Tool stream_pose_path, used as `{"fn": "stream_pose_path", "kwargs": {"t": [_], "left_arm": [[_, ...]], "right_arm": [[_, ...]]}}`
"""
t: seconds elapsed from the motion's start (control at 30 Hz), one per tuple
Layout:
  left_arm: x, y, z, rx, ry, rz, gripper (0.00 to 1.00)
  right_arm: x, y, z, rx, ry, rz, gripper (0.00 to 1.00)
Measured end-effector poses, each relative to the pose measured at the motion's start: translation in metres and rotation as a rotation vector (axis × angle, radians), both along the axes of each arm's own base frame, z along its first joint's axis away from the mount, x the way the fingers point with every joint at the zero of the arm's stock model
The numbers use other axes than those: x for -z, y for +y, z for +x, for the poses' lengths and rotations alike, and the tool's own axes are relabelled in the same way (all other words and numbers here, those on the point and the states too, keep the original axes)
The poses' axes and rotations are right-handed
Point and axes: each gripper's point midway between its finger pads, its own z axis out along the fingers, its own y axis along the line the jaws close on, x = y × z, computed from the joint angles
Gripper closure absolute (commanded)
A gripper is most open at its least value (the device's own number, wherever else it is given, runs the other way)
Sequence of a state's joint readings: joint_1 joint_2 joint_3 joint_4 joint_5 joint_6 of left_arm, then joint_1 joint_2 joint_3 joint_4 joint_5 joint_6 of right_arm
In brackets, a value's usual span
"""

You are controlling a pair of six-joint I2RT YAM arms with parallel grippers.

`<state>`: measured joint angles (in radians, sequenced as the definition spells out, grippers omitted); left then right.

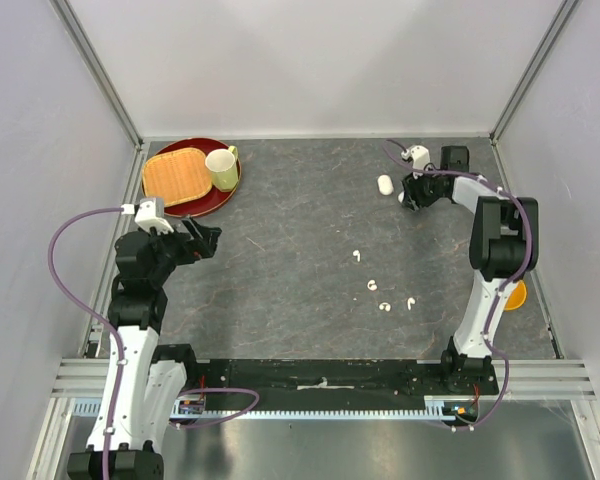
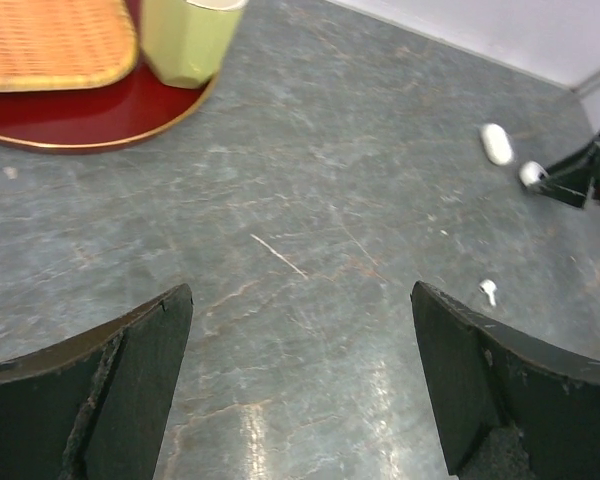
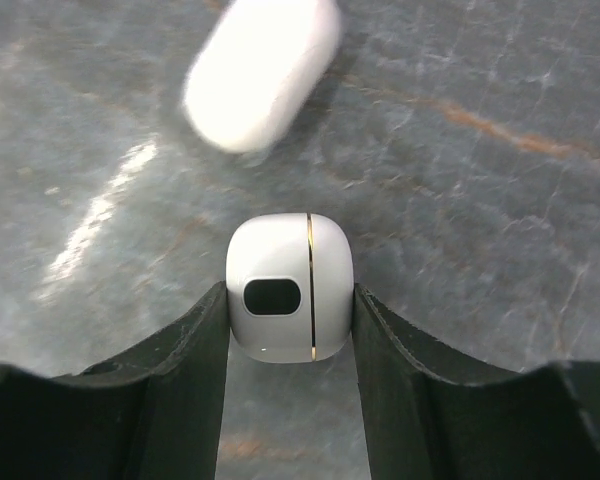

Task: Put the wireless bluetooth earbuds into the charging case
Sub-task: Pick up the charging case at the center of the board.

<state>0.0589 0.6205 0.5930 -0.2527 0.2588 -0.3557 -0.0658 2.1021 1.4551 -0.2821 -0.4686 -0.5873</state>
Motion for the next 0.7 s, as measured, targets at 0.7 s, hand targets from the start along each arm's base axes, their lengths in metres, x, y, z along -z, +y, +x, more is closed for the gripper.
{"fn": "stream_pose_path", "kwargs": {"t": [0.7], "left_arm": [[0.021, -0.055, -0.002, 0.352, -0.037, -0.107, 0.04]], "right_arm": [[-0.24, 0.136, -0.143, -0.156, -0.434, 0.322, 0.98]]}}
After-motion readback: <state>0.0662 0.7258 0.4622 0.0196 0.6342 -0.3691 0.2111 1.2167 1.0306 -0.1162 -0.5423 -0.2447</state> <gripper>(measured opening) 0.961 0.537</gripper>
